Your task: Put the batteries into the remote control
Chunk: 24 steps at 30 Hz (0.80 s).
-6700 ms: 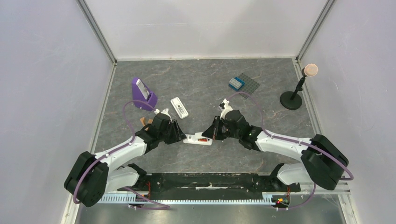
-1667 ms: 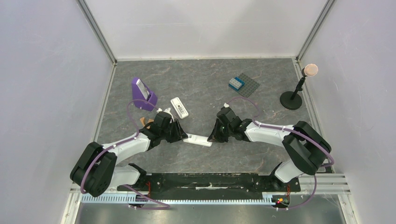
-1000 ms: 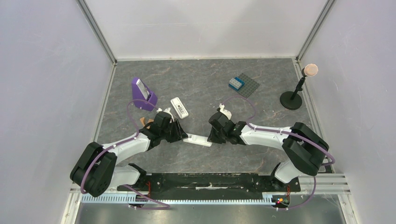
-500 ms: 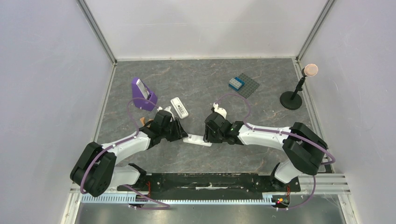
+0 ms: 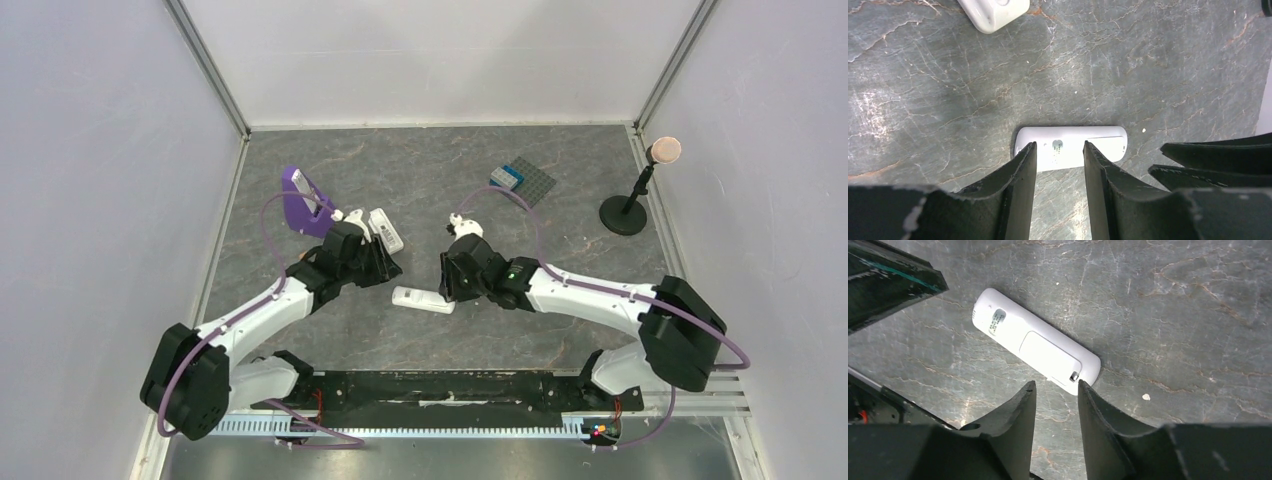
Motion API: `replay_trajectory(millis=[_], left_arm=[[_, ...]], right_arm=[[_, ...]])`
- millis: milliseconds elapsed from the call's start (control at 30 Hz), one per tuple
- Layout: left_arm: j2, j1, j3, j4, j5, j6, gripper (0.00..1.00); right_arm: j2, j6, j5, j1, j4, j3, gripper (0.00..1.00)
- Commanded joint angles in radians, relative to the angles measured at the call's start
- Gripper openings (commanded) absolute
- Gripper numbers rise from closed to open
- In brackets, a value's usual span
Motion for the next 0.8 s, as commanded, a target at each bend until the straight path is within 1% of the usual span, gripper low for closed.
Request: replay_trajectory(millis=[0,200,400,500,633,767], left_arm=[[-0.037,0.006,0.02,-0.025,-0.02,0.027,0.46],[-0.048,0.007,-0.003,-0.022,-0.02,0.012,0.46],[-0.046,0.006,-0.014,-0.021,-0.021,0.009,0.46],[-0.047,0.006,-0.019,-0.021,-0.022,0.011,0.46],[-0.049,0.008,-0.019,-0.024,-0.021,0.012,0.46],[-0.058,0.008,0.008,-0.052,-0.03,0.023,0.46]], right_arm=[[0.068,-0.164,-0.038,0.003,0.041,0.054,0.35],[0.144,-0.194,-0.04,0.015,0.055,0.081,0.2],[0.217,-0.177,-0.045,0.024,0.05,0.087,0.11],[0.239,-0.156,-0.039,0.029,0.022,0.081,0.09],[0.249,-0.139,-0.04,0.029,-0.009,0.099,0.1],[0.21,-0.162,-0.017,0.028,-0.005,0.157,0.13]])
